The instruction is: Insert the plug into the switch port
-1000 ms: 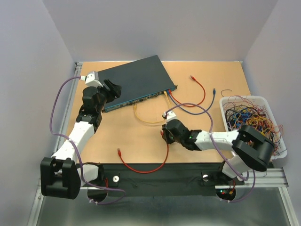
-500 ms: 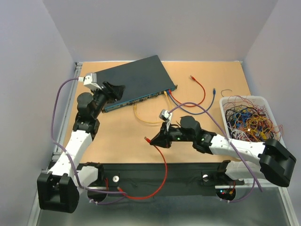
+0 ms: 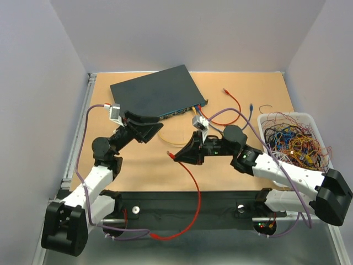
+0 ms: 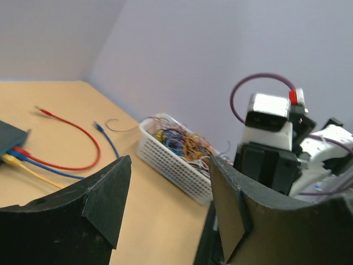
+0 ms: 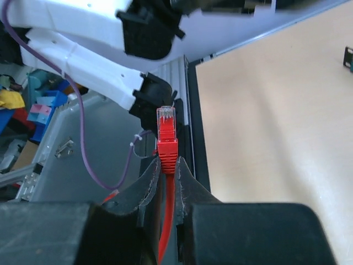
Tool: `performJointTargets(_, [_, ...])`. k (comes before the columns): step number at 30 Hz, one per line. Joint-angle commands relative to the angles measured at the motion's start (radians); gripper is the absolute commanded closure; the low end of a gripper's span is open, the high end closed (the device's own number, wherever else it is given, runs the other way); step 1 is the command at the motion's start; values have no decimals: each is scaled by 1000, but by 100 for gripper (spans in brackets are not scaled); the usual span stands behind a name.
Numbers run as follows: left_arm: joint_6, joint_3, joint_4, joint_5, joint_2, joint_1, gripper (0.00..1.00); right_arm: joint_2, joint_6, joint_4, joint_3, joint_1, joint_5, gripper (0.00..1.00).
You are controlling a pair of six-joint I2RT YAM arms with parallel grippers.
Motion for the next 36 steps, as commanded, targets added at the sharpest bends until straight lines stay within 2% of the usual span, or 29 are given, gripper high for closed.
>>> performJointTargets(1, [-216, -68, 658, 81, 42, -8, 31, -25, 52, 112, 84, -39, -77, 100])
performJointTargets(3, [-319, -76, 828, 94, 90, -12, 32, -25, 64, 126, 101, -50, -90, 99])
performJointTargets(5, [-365, -65, 887, 111, 137, -21, 35, -25, 67, 131, 117, -54, -99, 100])
performJointTargets(8, [-377, -65, 898, 100, 151, -52, 38, -20, 75, 138, 140, -55, -103, 100])
performJointTargets(14, [-348, -57, 889, 72, 99, -104, 36, -14, 74, 141, 129, -53, -73, 100])
performJointTargets(17, [-328, -51, 826, 59, 50, -107, 35, -5, 74, 143, 115, -53, -71, 99])
performJointTargets(22, [-152, -47, 541, 14, -54, -139, 33, 34, 81, 161, 101, -53, -57, 100])
performJointTargets(26, [-51, -31, 397, -10, -128, -176, 28, 78, 98, 183, 121, -54, -60, 100])
performJointTargets(36, [45, -19, 254, -27, -174, -201, 26, 110, 114, 223, 143, -54, -68, 99])
